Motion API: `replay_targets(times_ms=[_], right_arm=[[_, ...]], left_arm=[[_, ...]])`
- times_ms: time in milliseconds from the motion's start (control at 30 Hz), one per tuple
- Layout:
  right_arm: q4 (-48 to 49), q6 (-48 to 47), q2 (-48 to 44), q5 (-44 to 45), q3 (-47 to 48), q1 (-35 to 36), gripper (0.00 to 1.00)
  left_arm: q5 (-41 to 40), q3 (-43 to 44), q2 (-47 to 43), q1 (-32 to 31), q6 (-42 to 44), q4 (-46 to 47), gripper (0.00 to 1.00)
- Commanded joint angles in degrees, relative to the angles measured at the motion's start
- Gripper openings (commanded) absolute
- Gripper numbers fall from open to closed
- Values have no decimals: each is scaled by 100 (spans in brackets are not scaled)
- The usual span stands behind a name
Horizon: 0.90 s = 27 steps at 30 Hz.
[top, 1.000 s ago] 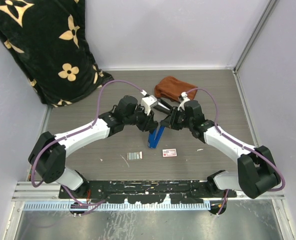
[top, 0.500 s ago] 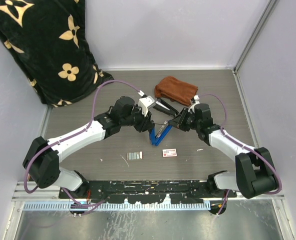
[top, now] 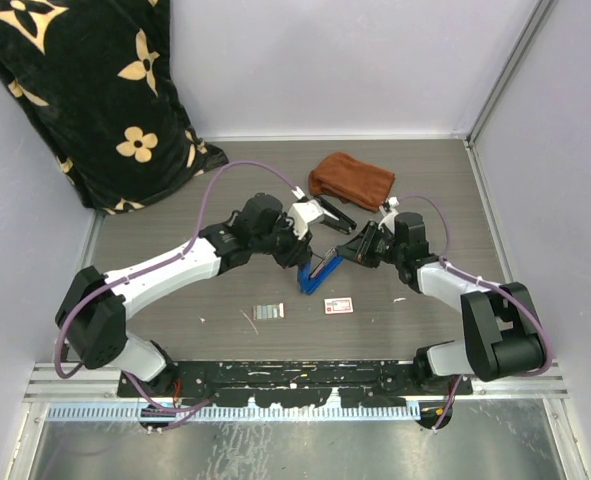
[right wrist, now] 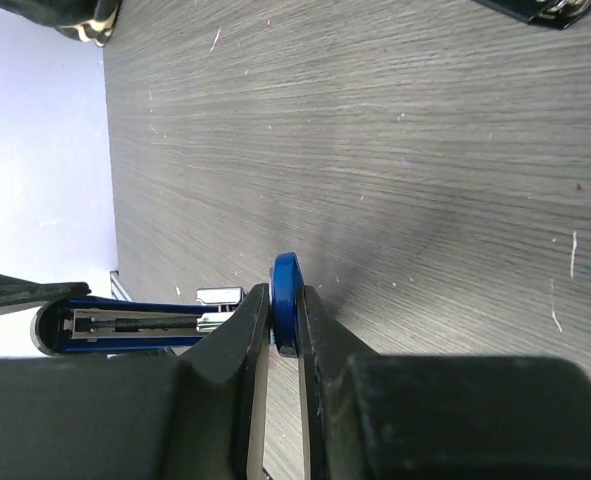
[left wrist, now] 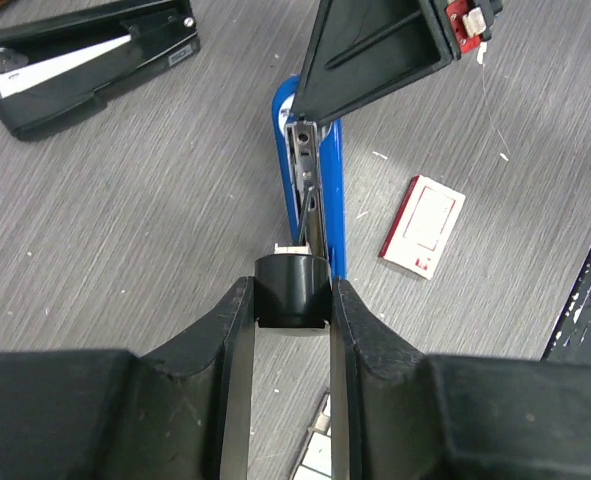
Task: Load the staples into the stapler
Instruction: Open the stapler at the center of the board.
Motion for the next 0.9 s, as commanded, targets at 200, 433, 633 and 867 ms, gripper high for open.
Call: replay_targets(times_ms=[200,433,633,867], right_arm=[[1081,395,-1266,690,-858,-29,1],[867,535,-956,674,-1013,212,8],[244,472,-762,294,-822,218,26],[-607,275,-1366,397,-516,218,50]], left_arm=[[-778,878,645,-952,1338,-494,0],[-1451,1257,1053,-1281,2072,-885,0],[-1639,1081,929,-1338,2409,-818,0],[-1840,961,874,-1338,2539,-733,0]])
